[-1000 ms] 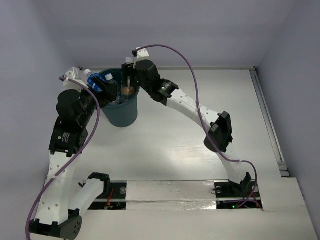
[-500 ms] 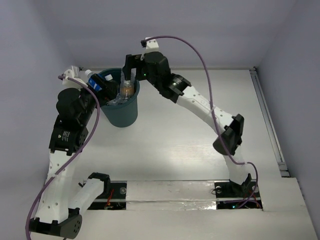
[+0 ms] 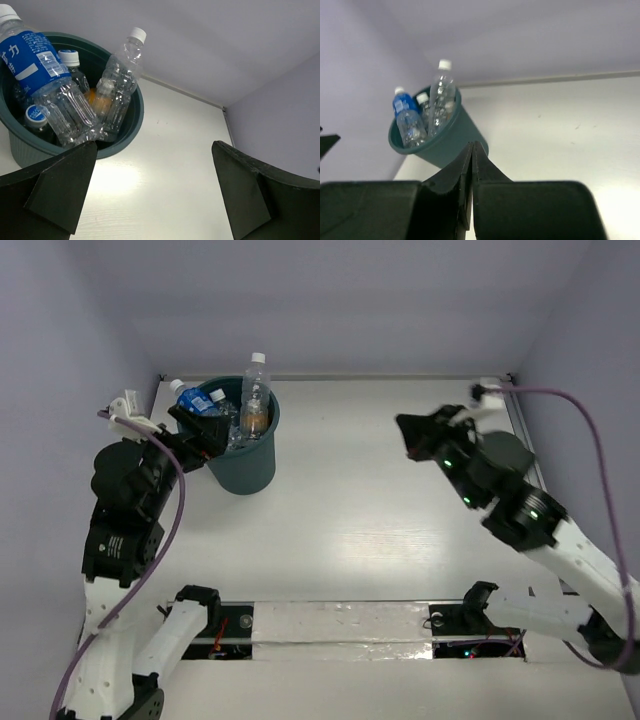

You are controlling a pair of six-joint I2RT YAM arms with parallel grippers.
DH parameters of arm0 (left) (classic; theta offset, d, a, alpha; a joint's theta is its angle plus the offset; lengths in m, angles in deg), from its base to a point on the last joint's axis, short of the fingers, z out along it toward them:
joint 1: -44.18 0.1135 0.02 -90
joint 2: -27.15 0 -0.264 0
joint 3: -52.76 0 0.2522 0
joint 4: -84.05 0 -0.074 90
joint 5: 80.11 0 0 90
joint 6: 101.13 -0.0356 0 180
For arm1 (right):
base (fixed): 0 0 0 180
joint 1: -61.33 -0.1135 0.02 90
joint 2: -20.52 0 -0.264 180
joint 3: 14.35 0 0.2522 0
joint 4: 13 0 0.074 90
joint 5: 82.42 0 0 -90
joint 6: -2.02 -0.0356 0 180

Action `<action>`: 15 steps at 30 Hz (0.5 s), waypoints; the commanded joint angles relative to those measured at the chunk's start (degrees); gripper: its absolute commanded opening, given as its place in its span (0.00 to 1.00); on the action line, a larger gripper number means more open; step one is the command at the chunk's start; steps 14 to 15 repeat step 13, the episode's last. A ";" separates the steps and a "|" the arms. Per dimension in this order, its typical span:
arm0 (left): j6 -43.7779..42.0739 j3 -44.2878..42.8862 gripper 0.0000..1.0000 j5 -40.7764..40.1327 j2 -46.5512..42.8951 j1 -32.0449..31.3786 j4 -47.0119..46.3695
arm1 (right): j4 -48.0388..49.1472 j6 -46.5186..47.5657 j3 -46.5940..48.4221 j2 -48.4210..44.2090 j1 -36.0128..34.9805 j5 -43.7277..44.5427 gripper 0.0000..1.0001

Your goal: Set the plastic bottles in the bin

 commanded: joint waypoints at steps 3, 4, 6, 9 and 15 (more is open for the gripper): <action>0.91 -1.70 0.99 0.69 -3.54 -0.30 4.48 | -10.07 -2.84 -11.30 -17.90 2.07 11.70 0.21; 1.00 -1.44 0.99 0.34 -4.24 -0.30 4.58 | -11.06 -3.19 -12.35 -19.31 2.08 11.97 0.30; 1.26 -1.26 0.99 0.25 -4.86 -0.30 4.84 | -12.64 -3.54 -14.21 -21.69 2.60 12.06 0.65; 1.43 -0.12 0.99 0.78 -5.56 -0.30 4.67 | -13.70 -4.16 -13.86 -21.34 2.60 12.06 0.89; 2.57 1.63 0.99 2.10 -5.47 -0.30 3.88 | -14.05 -3.02 -11.23 -19.94 2.60 11.53 0.95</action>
